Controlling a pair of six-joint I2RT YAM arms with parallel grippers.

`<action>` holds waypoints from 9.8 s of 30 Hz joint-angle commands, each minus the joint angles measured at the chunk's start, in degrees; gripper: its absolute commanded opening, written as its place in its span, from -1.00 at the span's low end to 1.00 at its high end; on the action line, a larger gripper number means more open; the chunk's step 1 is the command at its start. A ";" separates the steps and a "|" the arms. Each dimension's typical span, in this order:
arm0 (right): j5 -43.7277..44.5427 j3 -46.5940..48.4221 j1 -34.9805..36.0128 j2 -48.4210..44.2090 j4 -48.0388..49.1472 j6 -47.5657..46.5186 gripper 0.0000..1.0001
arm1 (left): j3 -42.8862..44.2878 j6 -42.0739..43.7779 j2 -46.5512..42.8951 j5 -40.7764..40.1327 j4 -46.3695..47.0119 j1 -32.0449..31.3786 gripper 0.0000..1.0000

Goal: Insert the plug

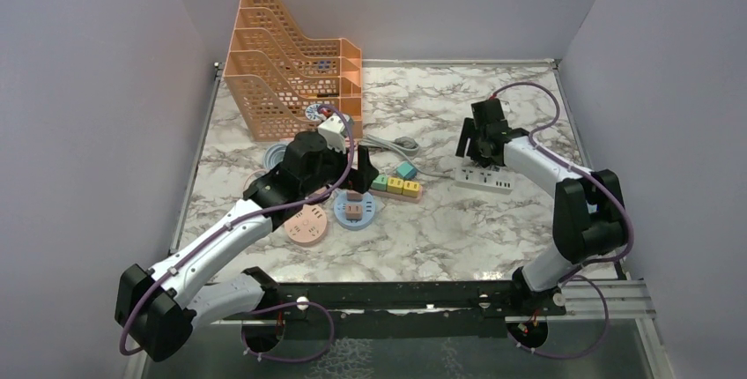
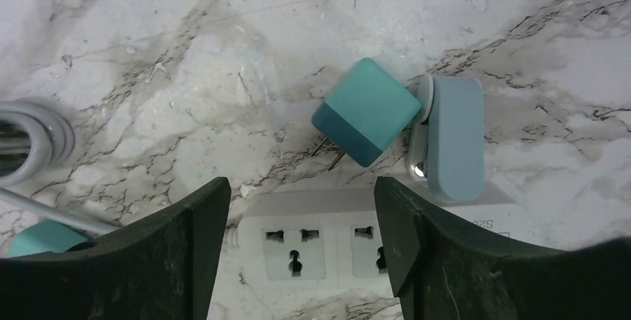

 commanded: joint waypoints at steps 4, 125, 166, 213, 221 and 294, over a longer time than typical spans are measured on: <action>3.94 3.93 -1.86 4.59 -0.13 0.41 0.53 | 0.87 -5.22 1.10 3.81 5.93 0.03 0.94; -45.14 -28.94 23.19 -35.33 44.44 -27.50 0.40 | 7.30 42.46 2.75 -2.03 -31.39 7.00 -0.69; -49.88 -23.84 23.19 -30.29 36.93 -28.51 0.40 | 1.53 52.95 10.79 6.60 -42.21 19.27 -0.95; -49.30 -21.17 23.19 -30.03 30.64 -32.59 0.40 | -4.13 59.02 22.16 12.86 -30.61 25.45 -1.00; -48.40 -20.68 23.14 -30.45 30.06 -33.05 0.40 | -4.90 60.29 26.93 17.05 -29.29 25.47 -1.00; -23.55 -24.42 23.18 -33.31 29.45 -14.48 0.37 | 4.30 29.53 25.16 0.04 -14.59 17.41 0.19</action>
